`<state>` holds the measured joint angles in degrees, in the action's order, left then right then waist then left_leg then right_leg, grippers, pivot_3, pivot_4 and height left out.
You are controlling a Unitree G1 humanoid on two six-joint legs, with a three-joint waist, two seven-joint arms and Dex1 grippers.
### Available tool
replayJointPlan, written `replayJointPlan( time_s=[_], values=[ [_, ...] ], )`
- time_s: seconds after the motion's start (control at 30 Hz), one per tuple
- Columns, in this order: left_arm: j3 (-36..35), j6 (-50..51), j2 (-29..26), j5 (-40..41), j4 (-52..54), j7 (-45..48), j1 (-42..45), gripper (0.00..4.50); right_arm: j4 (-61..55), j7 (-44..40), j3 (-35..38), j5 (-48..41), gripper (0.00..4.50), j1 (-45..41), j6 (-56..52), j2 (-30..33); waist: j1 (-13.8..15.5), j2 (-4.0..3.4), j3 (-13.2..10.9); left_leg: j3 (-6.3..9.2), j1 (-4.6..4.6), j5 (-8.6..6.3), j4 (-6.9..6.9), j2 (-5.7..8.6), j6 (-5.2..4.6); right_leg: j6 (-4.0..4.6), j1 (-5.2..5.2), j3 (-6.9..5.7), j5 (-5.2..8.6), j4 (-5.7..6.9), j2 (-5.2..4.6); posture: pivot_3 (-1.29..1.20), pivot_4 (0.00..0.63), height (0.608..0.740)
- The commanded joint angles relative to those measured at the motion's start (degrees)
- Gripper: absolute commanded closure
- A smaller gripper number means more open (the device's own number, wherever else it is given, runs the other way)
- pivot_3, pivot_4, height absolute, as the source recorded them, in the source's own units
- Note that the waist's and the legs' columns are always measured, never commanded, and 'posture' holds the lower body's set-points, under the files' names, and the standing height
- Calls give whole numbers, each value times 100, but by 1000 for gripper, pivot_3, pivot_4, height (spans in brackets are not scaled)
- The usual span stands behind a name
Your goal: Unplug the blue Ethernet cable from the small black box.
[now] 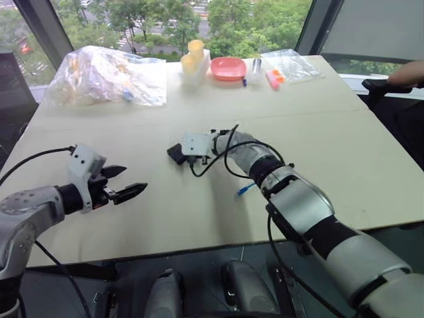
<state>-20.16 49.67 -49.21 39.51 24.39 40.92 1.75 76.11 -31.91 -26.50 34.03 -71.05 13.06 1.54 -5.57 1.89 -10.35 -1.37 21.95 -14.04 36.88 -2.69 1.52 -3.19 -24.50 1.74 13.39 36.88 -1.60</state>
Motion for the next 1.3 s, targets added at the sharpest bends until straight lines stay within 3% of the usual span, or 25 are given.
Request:
replayJointPlan(
  time_s=[0.03,0.33,0.47,0.57,0.77,0.97,1.1,1.3],
  values=[
    [-112,-27,20,61,111,-81,153,0,369,-235,-408,405,4412,521,-31,-43,2,2,27,3,-10,-2,-1,0,3,1,10,0,0,-5,-1,0,150,740],
    [-17,-164,51,-81,-107,-26,280,0,273,-1733,-49,-38,4462,453,179,156,26,3,110,-11,-56,-5,-97,4,7,-5,82,-21,11,-84,-15,0,150,740],
    [4,-278,116,-147,-194,-31,307,0,116,-1309,171,-206,4462,34,325,343,88,22,121,-12,-43,-13,-135,1,20,-7,52,-22,21,-81,-14,0,150,740],
    [37,-348,274,-142,-608,-90,699,0,-193,312,57,90,4462,-412,700,763,168,-1,95,-21,-28,-12,-148,0,21,-3,17,-20,22,-75,-12,0,150,740],
    [-175,87,609,521,-2061,83,2162,0,-1211,2676,-264,793,4462,-383,1106,1536,244,-16,66,-20,150,30,-86,9,88,-3,-123,-33,12,-55,6,0,150,740],
    [273,505,1045,694,-3596,506,3736,0,-2613,4447,-217,1305,4462,229,911,1939,210,-12,64,-29,159,29,-88,24,86,-49,-131,-31,-12,-55,7,0,150,740],
    [658,471,1517,538,-4488,839,4764,0,-3414,4979,-169,1566,4462,677,580,1968,246,-5,60,-28,164,29,-83,29,86,-55,-130,-31,-15,-56,7,0,150,740],
    [914,-192,2049,123,-5356,1074,5632,0,-4126,4998,-107,1637,4462,1092,182,1916,251,-3,58,-29,164,30,-75,32,85,-62,-130,-26,-19,-54,11,0,150,740]
  ],
)
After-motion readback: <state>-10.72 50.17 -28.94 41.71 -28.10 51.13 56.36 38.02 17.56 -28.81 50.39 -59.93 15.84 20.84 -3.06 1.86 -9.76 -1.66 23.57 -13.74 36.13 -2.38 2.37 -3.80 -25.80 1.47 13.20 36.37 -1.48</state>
